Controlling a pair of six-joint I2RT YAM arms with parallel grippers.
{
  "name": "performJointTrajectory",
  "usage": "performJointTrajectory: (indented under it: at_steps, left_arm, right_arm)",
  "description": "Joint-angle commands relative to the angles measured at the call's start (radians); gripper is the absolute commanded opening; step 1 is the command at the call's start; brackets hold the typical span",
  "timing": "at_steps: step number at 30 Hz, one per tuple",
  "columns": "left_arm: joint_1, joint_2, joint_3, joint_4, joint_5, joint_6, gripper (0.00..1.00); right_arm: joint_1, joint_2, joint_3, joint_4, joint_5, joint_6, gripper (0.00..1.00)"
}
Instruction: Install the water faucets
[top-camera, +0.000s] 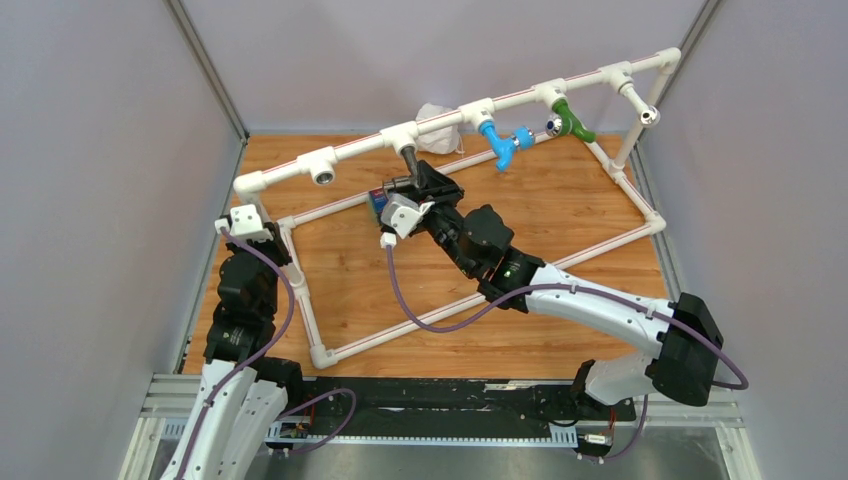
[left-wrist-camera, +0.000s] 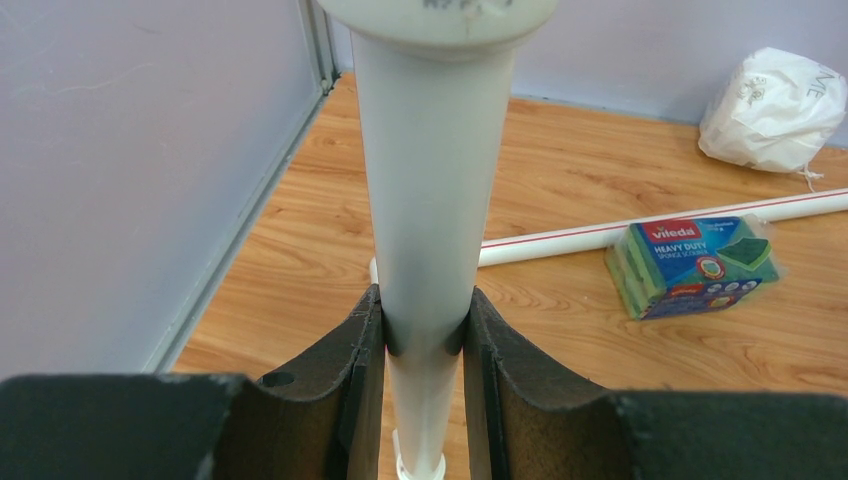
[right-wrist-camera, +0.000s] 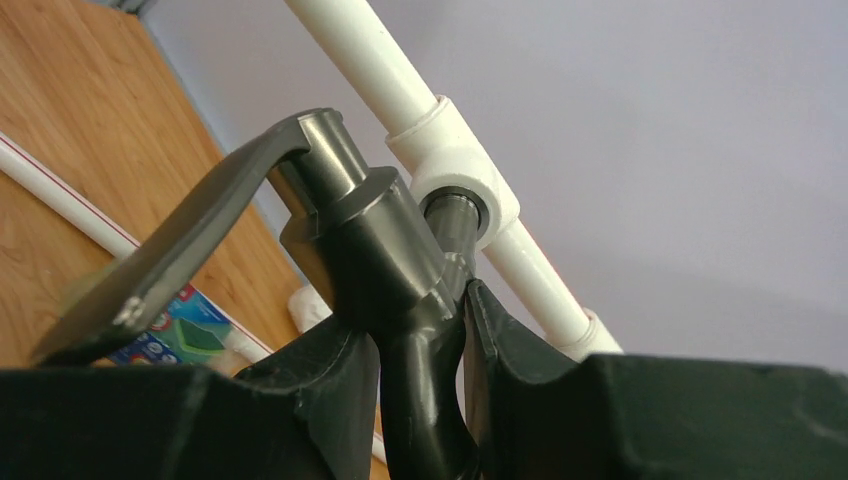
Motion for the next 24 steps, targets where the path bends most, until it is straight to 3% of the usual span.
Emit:
performJointTrajectory:
  at_steps: [1,16,24]
  left_arm:
    - [-0.023,-0.02,0.004,-0.066,0.071,-0.009,0.0]
    - [-0.033,-0.043,0.006,-0.067,0.052,-0.009,0.0]
    - [-0.043,-0.052,0.003,-0.069,0.045,-0.008,0.0]
  right_arm:
    - [-0.06,0.06,-0.026,0.058,0.042,0.347,0.0]
    - [-0.06,0.083,-0.063,0.174,0.091,0.697,0.0]
    - [-0.058,0.062,-0.075,0.194,0.101,0.737,0.0]
